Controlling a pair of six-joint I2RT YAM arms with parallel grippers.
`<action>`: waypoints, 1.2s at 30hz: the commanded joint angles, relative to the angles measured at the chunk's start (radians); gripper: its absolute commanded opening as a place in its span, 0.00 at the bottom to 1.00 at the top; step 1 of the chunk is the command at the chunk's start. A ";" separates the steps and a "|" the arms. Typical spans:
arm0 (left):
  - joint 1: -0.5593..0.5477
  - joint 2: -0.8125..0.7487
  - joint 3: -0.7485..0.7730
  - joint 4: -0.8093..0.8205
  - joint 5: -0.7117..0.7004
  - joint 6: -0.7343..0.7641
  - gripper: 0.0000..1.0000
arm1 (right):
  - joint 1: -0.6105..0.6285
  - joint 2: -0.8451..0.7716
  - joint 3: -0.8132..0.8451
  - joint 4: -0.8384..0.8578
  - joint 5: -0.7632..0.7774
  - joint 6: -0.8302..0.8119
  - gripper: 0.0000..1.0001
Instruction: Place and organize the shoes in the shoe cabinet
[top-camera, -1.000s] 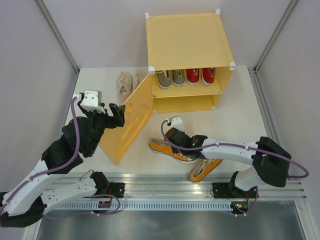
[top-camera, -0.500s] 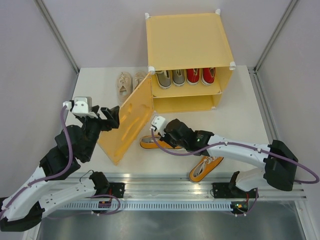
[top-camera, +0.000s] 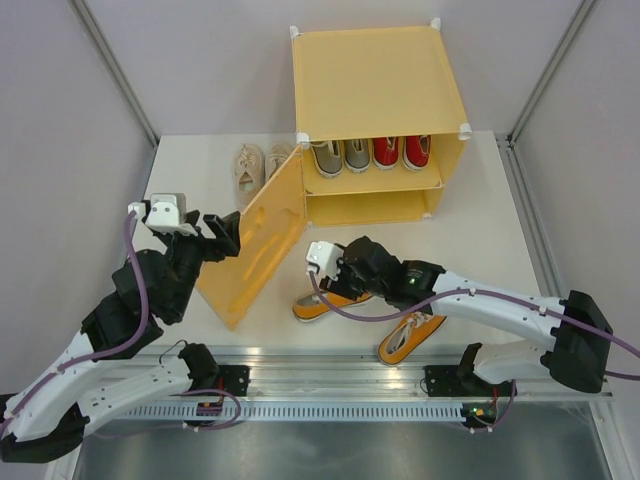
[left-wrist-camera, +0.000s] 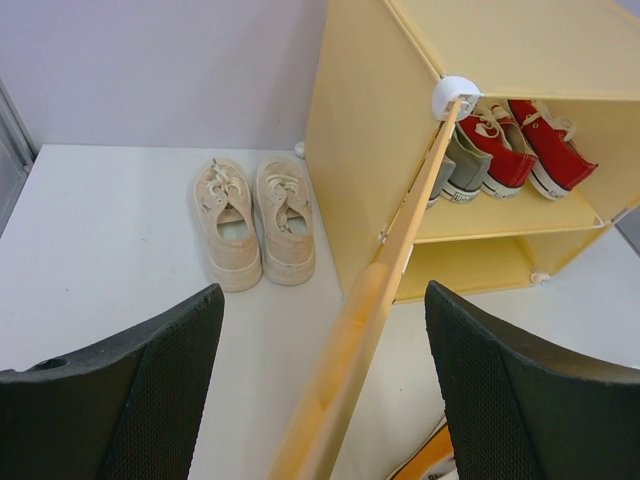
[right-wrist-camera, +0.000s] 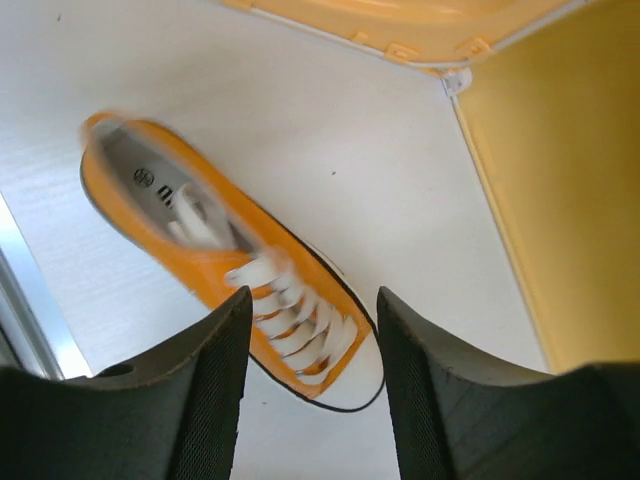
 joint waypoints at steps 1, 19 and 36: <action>0.004 0.003 -0.010 0.040 -0.004 0.029 0.84 | -0.007 -0.048 0.019 -0.007 0.131 0.193 0.59; 0.004 -0.016 -0.027 0.051 -0.001 0.022 0.84 | 0.191 0.194 0.131 -0.248 0.529 1.685 0.76; 0.004 -0.016 -0.030 0.052 0.026 0.028 0.84 | 0.188 0.410 0.191 -0.268 0.530 1.895 0.78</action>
